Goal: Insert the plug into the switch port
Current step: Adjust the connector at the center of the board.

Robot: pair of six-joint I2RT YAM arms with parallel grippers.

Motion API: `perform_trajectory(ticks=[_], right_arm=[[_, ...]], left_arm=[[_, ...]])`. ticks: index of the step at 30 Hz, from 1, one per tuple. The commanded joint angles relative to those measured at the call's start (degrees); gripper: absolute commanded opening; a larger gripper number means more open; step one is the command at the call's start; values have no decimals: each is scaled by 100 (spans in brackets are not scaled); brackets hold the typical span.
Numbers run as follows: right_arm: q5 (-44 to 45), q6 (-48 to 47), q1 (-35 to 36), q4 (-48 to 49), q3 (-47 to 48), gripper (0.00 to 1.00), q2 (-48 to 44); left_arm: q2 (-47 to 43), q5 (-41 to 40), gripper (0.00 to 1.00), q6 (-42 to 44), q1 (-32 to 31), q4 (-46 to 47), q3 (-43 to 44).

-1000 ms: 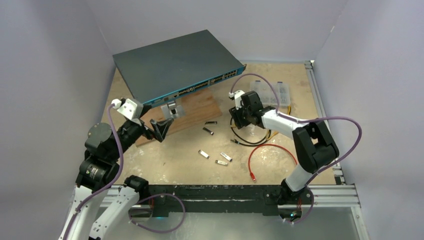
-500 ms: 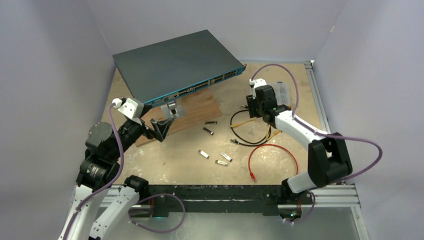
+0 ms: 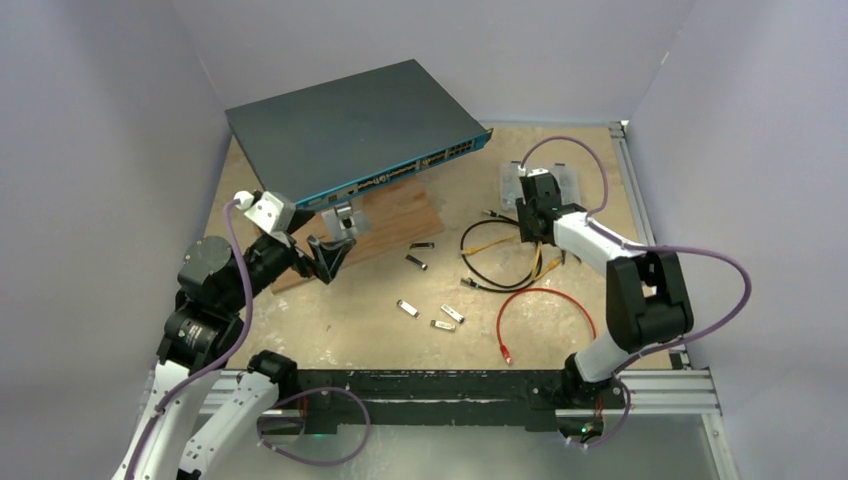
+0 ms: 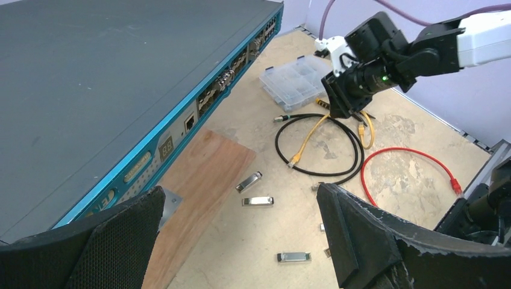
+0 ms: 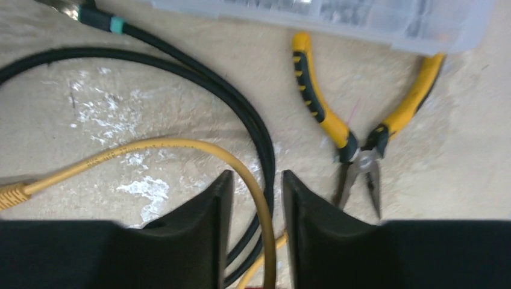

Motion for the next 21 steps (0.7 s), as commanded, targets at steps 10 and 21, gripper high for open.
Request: perform_trajectory(ticks=[10, 21], right_arm=[[-160, 919, -13, -450, -65, 0, -1383], [-1470, 2601, -4, -1753, -25, 0, -2479]], left_arm=[[95, 211, 99, -9, -111, 219, 196], [-82, 63, 99, -42, -113, 162, 196]])
